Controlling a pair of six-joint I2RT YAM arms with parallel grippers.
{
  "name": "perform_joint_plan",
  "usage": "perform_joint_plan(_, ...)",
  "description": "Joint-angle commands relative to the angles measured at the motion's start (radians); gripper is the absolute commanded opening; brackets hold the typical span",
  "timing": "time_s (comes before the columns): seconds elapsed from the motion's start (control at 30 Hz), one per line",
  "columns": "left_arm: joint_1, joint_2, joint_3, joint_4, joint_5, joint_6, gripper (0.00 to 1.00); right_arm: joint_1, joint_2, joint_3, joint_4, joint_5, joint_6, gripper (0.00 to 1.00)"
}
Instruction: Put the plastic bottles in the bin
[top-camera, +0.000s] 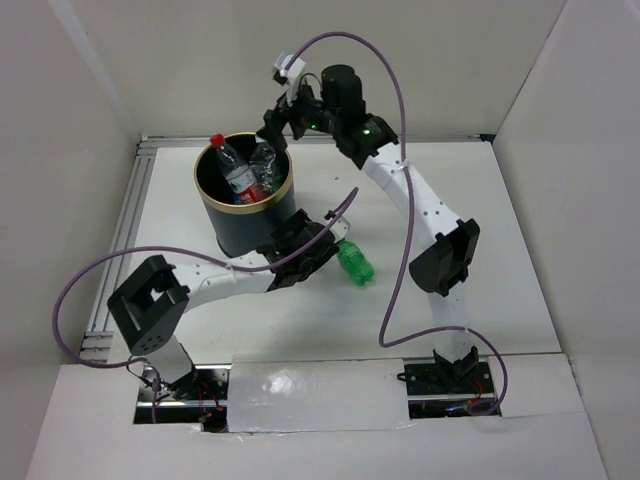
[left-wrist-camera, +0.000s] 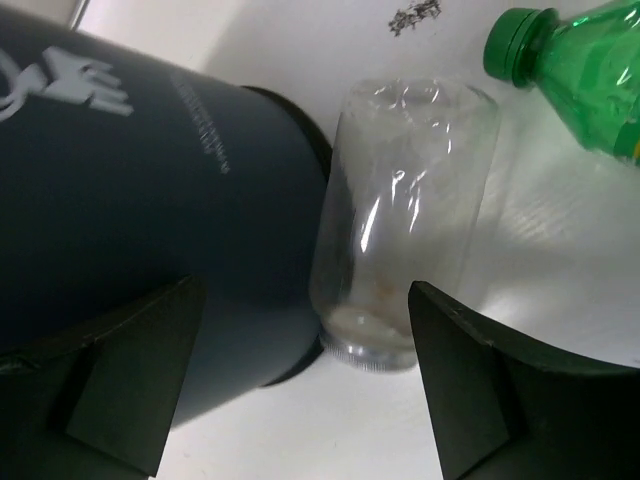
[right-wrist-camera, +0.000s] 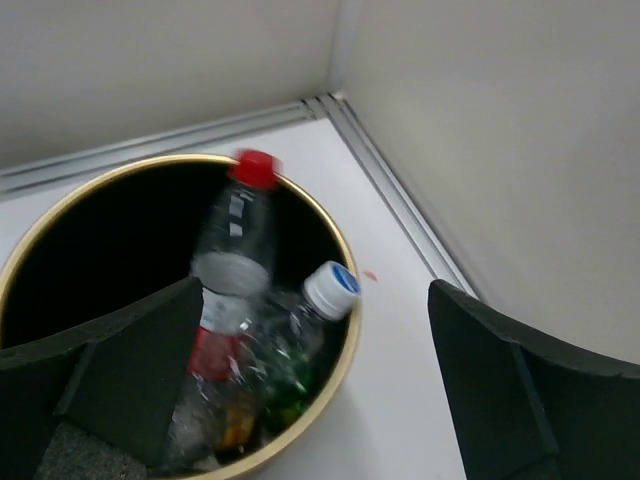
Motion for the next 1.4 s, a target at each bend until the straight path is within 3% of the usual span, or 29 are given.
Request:
perform_joint_plan(0.0,0.033,0.059,0.072,0.076,0.028,0.070,0.96,-0.136,-0.165,-0.025,-0.036,0.043,0.031,1.00)
perform_joint_plan(0.2,0.073,0.226,0.169,0.044,0.062,0.084,0.97,-0.393,-0.319,-0.313,-0.061,-0.075,0.074,1.00)
perform_joint_plan(0.47,0.093,0.369,0.225,-0.029,0.088,0.042,0.95,-0.555,-0.518,-0.671,-0.065,-0.170,0.074,1.00)
perform_joint_plan(0.53,0.104,0.380,0.236,-0.068,0.102,0.009,0.83,-0.573,-0.544,-0.768,-0.056,-0.213,0.074,1.00)
perform_joint_plan(0.6,0.104,0.380,0.247,-0.079,0.111,-0.019,0.62,-0.584,-0.575,-0.820,-0.065,-0.231,0.060,1.00)
perform_joint_plan(0.63,0.104,0.363,0.247,-0.093,0.111,-0.031,0.44,-0.593,-0.575,-0.863,-0.082,-0.232,0.049,1.00)
perform_joint_plan(0.7,0.095,0.324,0.247,-0.104,0.111,-0.059,0.29,-0.593,-0.599,-0.898,-0.093,-0.232,0.039,0.99)
perform_joint_plan(0.77,0.060,0.227,0.256,-0.137,0.122,-0.102,0.19,-0.618,-0.609,-0.940,-0.122,-0.245,0.014,0.79)
perform_joint_plan(0.8,0.050,0.187,0.277,-0.153,0.122,-0.132,0.15,-0.618,-0.609,-0.949,-0.131,-0.245,0.014,0.65)
perform_joint_plan(0.83,0.041,0.146,0.293,-0.169,0.122,-0.148,0.13,-0.633,-0.609,-0.958,-0.131,-0.245,0.014,0.46)
perform_joint_plan(0.87,0.032,0.057,0.325,-0.180,0.122,-0.160,0.13,-0.658,-0.609,-0.980,-0.148,-0.256,0.014,0.21)
perform_joint_plan(0.9,0.032,0.012,0.343,-0.191,0.137,-0.175,0.13,-0.667,-0.609,-0.993,-0.159,-0.256,0.014,0.20)
perform_joint_plan(0.97,0.032,-0.075,0.377,-0.202,0.160,-0.200,0.13,-0.697,-0.609,-1.039,-0.159,-0.274,0.014,0.26)
perform_joint_plan(1.0,0.032,-0.150,0.403,-0.193,0.160,-0.209,0.13,-0.698,-0.609,-1.053,-0.169,-0.284,0.002,0.49)
perform_joint_plan(1.07,0.062,-0.213,0.444,-0.171,0.192,-0.223,0.13,-0.689,-0.597,-1.078,-0.194,-0.298,-0.027,0.63)
perform_joint_plan(1.1,0.075,-0.258,0.455,-0.161,0.202,-0.240,0.13,-0.679,-0.583,-1.078,-0.203,-0.298,-0.027,0.75)
perform_joint_plan(1.37,0.305,-0.335,0.413,-0.151,0.124,-0.291,0.18,-0.505,-0.449,-1.066,-0.272,-0.294,-0.058,0.87)
